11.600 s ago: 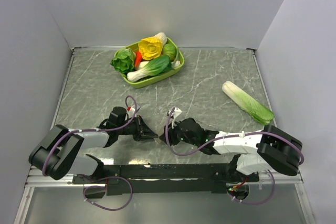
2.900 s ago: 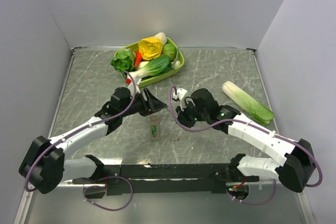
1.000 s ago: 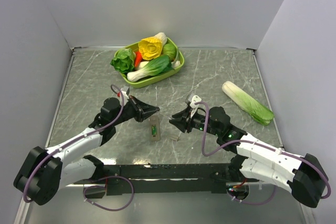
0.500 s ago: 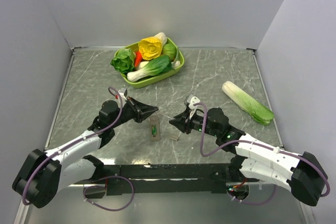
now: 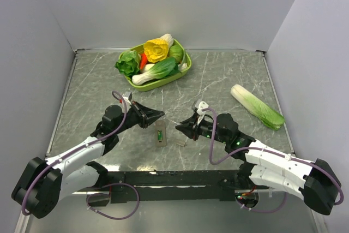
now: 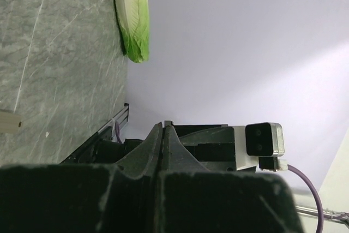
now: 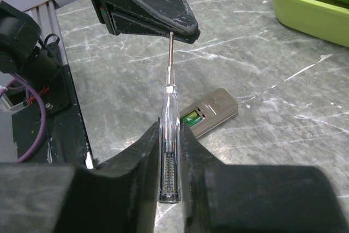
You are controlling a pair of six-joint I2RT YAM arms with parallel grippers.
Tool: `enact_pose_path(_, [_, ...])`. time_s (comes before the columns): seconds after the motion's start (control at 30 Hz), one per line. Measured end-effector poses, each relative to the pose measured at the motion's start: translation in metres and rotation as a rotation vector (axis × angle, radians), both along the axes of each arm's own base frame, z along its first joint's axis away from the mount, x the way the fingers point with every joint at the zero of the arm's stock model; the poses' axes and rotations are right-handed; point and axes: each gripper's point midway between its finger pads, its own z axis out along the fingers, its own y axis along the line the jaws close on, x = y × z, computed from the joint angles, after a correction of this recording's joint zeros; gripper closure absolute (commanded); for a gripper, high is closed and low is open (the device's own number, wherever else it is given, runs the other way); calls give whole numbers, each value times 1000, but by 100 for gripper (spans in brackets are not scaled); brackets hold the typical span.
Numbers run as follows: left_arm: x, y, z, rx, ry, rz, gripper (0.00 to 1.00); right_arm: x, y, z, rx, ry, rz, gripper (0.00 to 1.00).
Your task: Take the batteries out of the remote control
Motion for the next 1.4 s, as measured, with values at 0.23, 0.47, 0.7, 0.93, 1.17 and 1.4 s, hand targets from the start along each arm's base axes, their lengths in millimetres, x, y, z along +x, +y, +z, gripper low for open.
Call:
enact_pose_path(0.23, [-3, 3, -9, 6, 18, 6, 99, 1, 2, 6, 22, -13, -1, 65])
enact_pose_path(0.47, [-3, 4, -10, 5, 20, 13, 99, 1, 2, 8, 30, -18, -1, 61])
enact_pose_path(0.7, [-3, 4, -8, 0, 17, 13, 99, 1, 4, 1, 15, -2, 7, 70])
enact_pose_path(0.93, [-2, 4, -7, -3, 8, 14, 63, 0, 5, 1, 22, -4, 17, 100])
enact_pose_path(1.17, [0, 6, -24, 106, 24, 14, 19, -2, -2, 0, -18, -17, 5, 100])
enact_pose_path(1.4, [32, 38, -27, 312, -21, 98, 23, 16, -25, 17, -258, -25, -83, 100])
